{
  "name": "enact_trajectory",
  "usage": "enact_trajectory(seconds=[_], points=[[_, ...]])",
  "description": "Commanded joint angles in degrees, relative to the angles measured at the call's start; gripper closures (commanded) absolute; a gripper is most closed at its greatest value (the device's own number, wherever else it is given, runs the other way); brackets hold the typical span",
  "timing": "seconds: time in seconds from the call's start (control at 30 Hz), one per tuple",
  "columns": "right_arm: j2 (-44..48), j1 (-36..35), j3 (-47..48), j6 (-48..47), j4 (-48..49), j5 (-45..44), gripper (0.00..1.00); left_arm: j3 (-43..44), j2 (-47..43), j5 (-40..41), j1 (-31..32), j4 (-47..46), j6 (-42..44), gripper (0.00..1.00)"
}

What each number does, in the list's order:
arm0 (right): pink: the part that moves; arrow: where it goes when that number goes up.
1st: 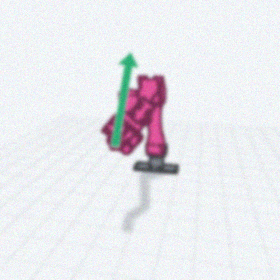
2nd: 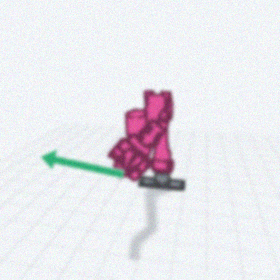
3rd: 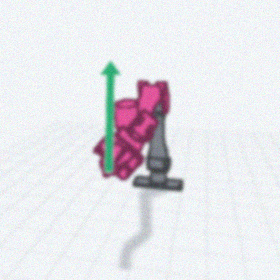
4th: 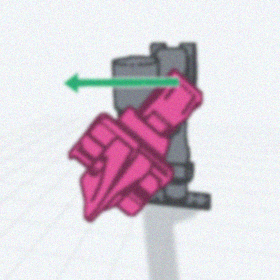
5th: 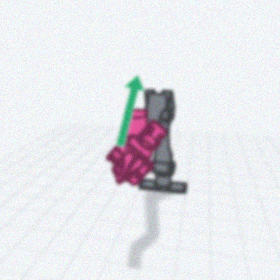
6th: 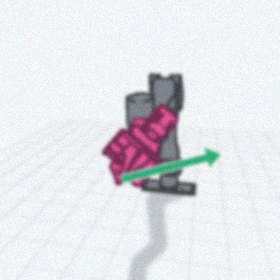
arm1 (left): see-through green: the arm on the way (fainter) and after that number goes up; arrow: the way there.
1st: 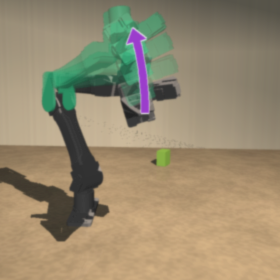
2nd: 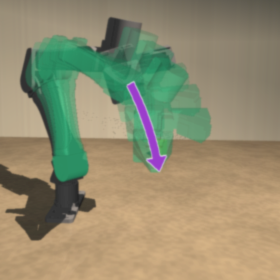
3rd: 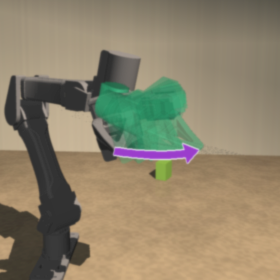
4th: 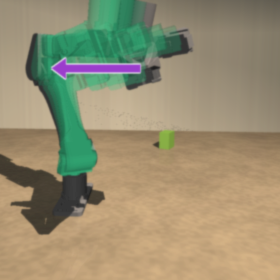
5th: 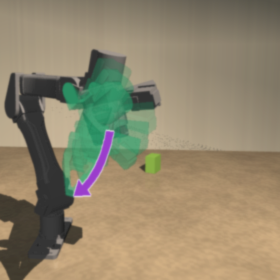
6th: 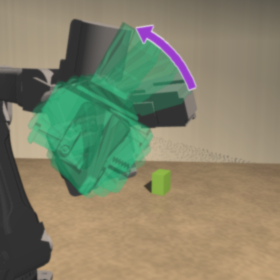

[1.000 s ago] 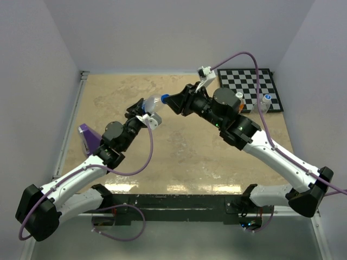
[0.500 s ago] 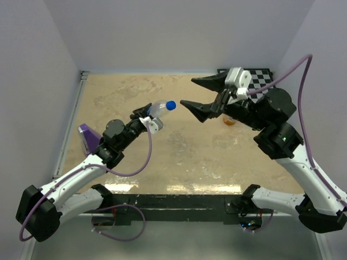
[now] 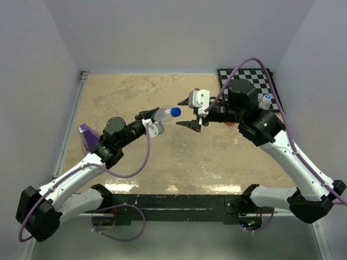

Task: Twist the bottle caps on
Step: Screw the bottle cap onto the plastic bottle.

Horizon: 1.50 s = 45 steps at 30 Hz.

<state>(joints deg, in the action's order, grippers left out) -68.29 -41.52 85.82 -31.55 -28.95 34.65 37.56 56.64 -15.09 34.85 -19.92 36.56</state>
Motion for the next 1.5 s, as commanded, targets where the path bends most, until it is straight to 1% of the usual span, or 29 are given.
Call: enact_trajectory(seconds=[0.0,0.17,0.23,0.47,0.53,0.57,0.7,0.73,0.8,0.87,1.0,1.1,1.2,1.27,1.47], points=[[0.09,0.56,3.12,-4.22,-3.57,3.06,0.38,2.96,-0.57,-3.01,-0.4,-0.64,-1.57,0.73],[-0.26,1.17,2.16,-4.48,-2.08,3.57,0.41,3.22,-0.48,-3.98,-0.4,-0.29,-1.92,0.73],[-0.52,1.35,2.33,-4.48,-1.9,4.1,0.44,3.4,-0.31,-4.33,-0.4,-0.12,-1.84,0.73],[-2.54,1.61,4.0,-5.1,-2.78,6.3,0.47,3.57,-0.3,-4.68,-0.4,0.24,-1.93,0.73],[-3.07,1.7,4.27,-5.27,-3.13,6.83,0.49,3.57,-0.22,-4.6,-0.4,0.15,-1.93,0.73],[-3.25,1.7,4.27,-5.36,-3.22,6.83,0.51,3.57,-0.3,-4.6,-0.4,0.23,-1.93,0.73],[-3.6,1.88,4.35,-5.36,-3.57,7.53,0.69,3.57,-0.22,-4.6,-0.4,0.24,-1.93,0.73],[-3.52,1.97,4.35,-5.28,-3.66,7.88,0.75,3.57,-0.22,-4.6,-0.4,0.15,-1.84,0.73],[-3.34,2.14,4.53,-4.75,-3.22,8.06,0.9,3.57,-0.22,-4.51,-0.4,0.15,-1.84,0.73],[-3.16,2.14,4.27,-3.44,-2.26,8.32,0.99,3.48,-0.13,-3.72,-0.49,-0.12,-1.84,0.73],[-3.16,2.23,3.39,3.67,2.05,4.91,1.0,3.4,0.31,-0.65,-0.48,-1.43,-1.93,0.72],[-3.78,2.23,3.13,10.26,5.47,0.86,1.0,3.31,0.57,5.06,-0.13,-3.01,-2.36,0.73],[-4.22,2.23,1.72,20.01,11.17,-0.98,1.0,2.61,0.75,10.76,0.13,-5.82,-2.89,0.73],[-4.48,2.23,1.02,25.72,13.99,-4.31,1.0,2.26,0.84,13.84,0.39,-6.7,-2.63,0.73],[-5.54,2.14,-0.74,40.06,18.48,-13.9,1.0,1.55,2.15,23.95,1.88,-10.57,-2.37,0.73]])
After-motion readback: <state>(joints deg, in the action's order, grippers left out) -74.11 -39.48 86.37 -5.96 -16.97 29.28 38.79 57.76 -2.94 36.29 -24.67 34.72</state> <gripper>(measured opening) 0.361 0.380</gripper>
